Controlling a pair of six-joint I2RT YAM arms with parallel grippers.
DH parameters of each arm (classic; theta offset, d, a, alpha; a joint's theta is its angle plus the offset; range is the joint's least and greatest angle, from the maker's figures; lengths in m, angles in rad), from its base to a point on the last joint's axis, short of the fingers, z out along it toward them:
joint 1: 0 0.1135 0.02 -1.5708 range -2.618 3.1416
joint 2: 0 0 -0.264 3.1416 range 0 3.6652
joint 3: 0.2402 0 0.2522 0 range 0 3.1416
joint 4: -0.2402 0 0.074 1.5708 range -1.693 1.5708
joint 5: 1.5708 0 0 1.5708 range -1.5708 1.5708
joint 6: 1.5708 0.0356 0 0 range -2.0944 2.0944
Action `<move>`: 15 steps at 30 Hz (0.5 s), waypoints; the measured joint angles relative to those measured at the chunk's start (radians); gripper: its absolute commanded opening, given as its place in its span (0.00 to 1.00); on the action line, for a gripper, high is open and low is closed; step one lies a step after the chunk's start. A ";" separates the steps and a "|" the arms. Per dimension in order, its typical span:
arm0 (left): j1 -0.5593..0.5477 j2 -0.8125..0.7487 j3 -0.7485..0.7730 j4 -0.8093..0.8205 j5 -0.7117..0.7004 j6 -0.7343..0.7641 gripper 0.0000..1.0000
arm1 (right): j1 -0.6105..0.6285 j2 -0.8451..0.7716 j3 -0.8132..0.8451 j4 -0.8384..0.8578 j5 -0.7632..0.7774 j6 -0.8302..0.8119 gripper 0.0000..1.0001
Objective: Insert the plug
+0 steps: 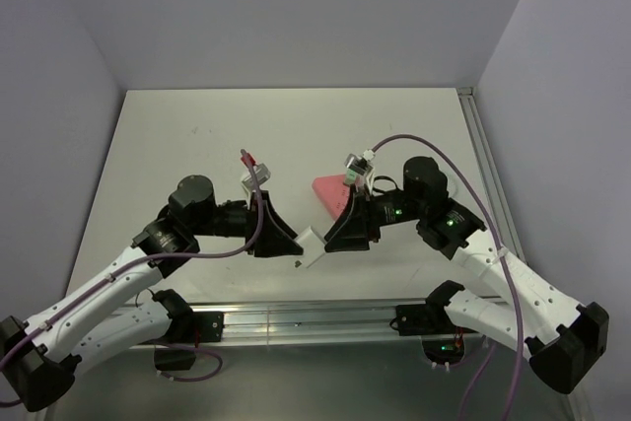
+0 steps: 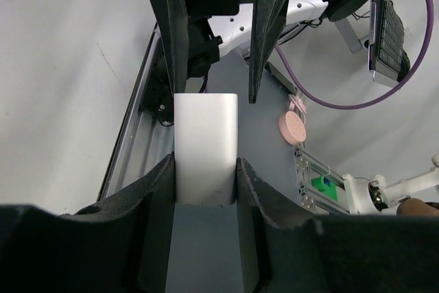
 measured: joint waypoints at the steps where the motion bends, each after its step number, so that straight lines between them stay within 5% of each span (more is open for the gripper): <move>1: 0.000 0.005 0.000 0.005 0.003 -0.002 0.01 | 0.006 0.007 0.000 -0.001 -0.002 -0.002 0.57; 15: -0.031 0.047 0.000 0.050 0.016 -0.009 0.01 | 0.076 0.066 0.013 -0.003 -0.018 -0.004 0.48</move>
